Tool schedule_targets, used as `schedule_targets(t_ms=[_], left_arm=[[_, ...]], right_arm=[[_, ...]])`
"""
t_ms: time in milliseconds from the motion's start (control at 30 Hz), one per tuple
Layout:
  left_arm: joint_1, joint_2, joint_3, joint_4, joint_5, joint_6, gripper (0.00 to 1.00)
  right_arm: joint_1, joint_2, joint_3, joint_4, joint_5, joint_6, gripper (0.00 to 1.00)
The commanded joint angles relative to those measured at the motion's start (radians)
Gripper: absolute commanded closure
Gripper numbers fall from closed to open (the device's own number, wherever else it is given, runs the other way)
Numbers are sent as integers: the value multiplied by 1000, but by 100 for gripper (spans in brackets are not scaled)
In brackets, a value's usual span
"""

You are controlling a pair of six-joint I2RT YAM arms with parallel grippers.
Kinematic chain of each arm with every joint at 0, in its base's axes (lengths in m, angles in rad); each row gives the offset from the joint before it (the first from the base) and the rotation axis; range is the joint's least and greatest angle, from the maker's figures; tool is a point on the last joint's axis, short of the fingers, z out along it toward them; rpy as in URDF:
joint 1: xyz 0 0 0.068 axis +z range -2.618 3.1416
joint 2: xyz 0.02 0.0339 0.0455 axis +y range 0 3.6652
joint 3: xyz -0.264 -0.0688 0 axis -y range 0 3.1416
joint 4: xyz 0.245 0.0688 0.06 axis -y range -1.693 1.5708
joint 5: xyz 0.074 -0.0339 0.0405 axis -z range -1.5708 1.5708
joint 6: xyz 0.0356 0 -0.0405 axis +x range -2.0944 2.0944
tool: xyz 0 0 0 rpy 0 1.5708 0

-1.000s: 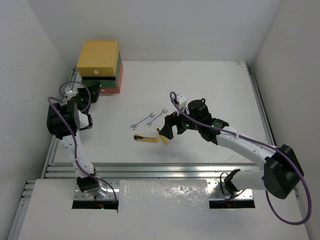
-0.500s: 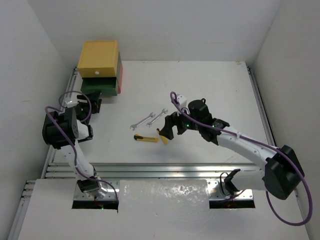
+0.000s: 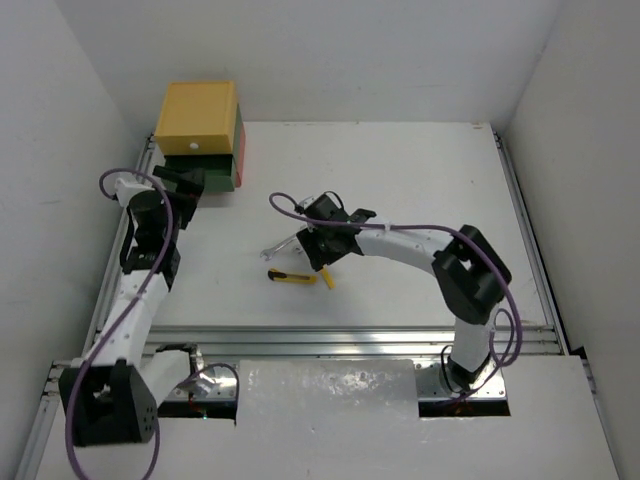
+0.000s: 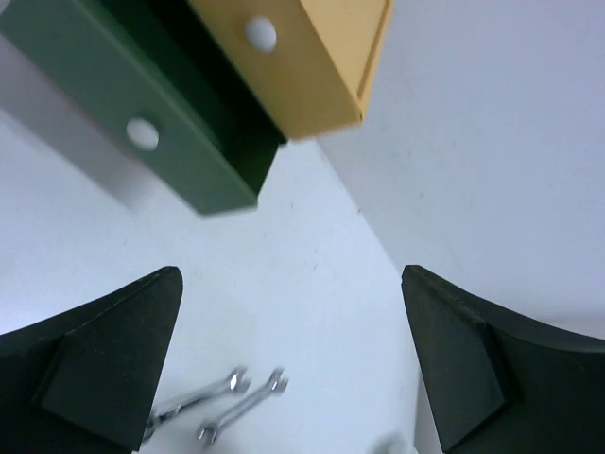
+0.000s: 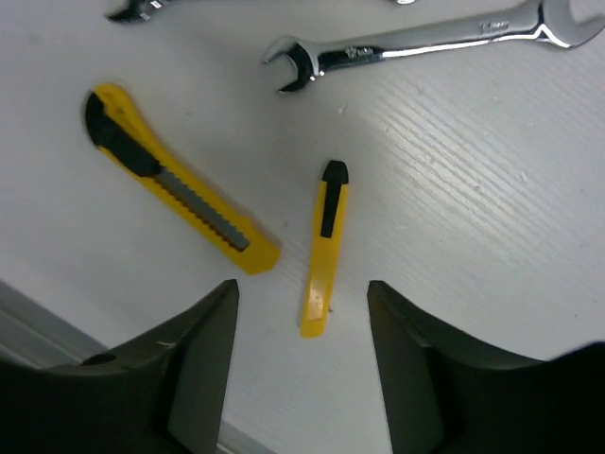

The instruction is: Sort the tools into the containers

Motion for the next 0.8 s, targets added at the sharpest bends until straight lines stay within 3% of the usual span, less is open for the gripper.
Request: schedule_targets(t_ms=[0, 300, 400, 433, 467, 567, 600, 700, 767], left_arm=[[-49, -164, 23, -379, -106, 153, 0], [-52, -401, 15, -516, 31, 342, 0], [-52, -413, -8, -520, 73, 380, 0], [-52, -412, -20, -519, 87, 385, 0], [-52, -412, -28, -513, 108, 388, 0], [-52, -415, -94, -429, 249, 373, 0], [-57, -418, -121, -381, 367, 353, 0], [-101, -433, -235, -188, 531, 244, 0], [-140, -441, -298, -56, 550, 180, 0]], right_arm=[[-7, 69, 65, -103, 75, -21, 48], [3, 224, 88, -119, 23, -40, 66], [6, 238, 68, -109, 20, -36, 80], [6, 235, 54, -105, 27, -34, 97], [6, 232, 47, -102, 38, -30, 100], [6, 157, -8, -74, 27, -18, 100], [4, 120, -28, -62, 12, -10, 100], [-1, -85, -122, 18, -46, 18, 100], [-2, -245, -197, 117, -117, 30, 100]])
